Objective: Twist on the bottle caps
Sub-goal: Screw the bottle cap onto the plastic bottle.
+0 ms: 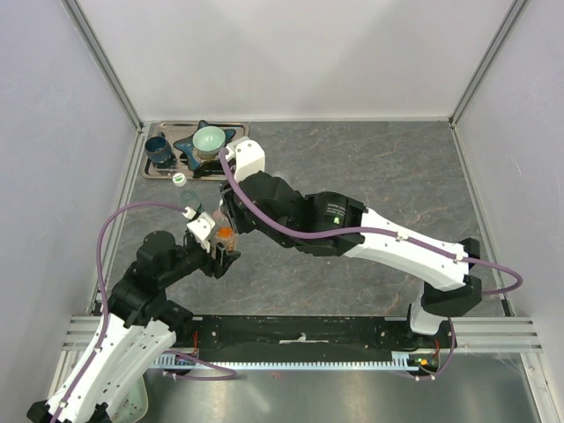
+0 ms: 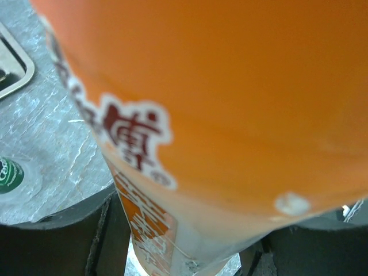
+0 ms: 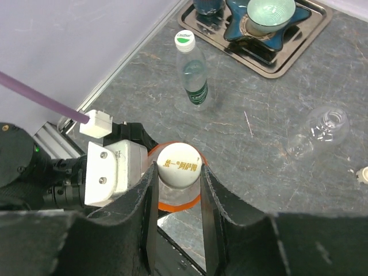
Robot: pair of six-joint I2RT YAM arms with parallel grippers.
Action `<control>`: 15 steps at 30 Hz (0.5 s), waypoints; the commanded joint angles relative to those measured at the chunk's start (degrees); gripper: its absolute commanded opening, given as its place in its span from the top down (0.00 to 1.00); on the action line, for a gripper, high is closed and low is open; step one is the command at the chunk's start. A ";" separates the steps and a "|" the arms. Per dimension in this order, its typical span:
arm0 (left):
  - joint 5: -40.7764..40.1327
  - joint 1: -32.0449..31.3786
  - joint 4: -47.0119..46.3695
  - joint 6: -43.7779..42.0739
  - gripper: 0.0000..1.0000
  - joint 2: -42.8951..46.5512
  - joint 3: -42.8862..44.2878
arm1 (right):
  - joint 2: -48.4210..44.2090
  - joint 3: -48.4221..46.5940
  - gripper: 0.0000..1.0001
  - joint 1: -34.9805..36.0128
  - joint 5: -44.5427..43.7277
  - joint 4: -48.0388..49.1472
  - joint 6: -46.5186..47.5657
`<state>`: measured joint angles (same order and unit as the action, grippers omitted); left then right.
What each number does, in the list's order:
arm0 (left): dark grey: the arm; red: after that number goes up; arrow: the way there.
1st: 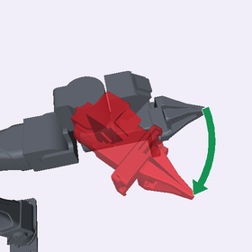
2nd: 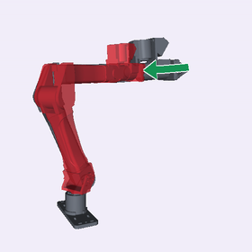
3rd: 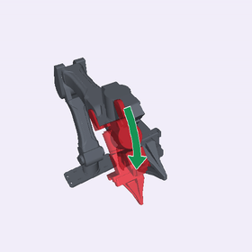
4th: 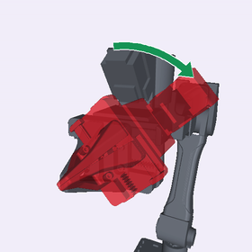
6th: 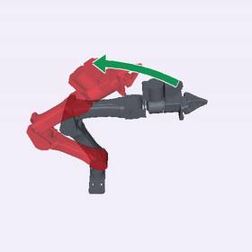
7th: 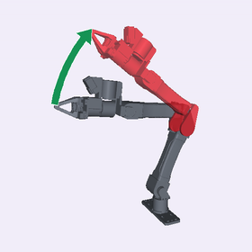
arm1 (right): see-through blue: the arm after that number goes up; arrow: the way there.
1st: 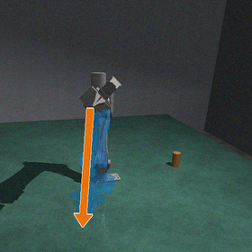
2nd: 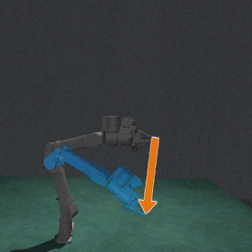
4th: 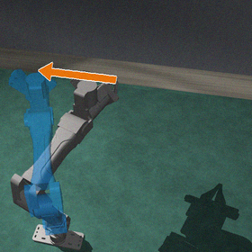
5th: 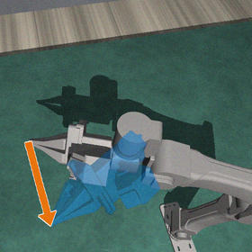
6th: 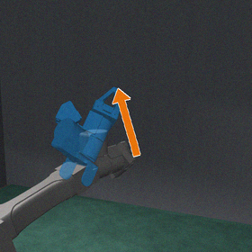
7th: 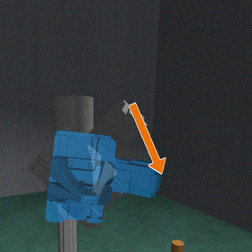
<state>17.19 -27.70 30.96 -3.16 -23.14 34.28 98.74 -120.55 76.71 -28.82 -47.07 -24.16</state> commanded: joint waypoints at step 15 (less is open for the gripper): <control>-10.25 0.19 -13.12 2.63 0.98 -0.07 1.05 | 13.76 -6.88 0.86 5.91 -6.86 -9.36 -19.08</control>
<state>7.84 -27.70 32.95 -2.70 -23.00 33.28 107.02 -126.39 78.48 -43.62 -49.41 -39.03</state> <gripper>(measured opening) 0.673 0.367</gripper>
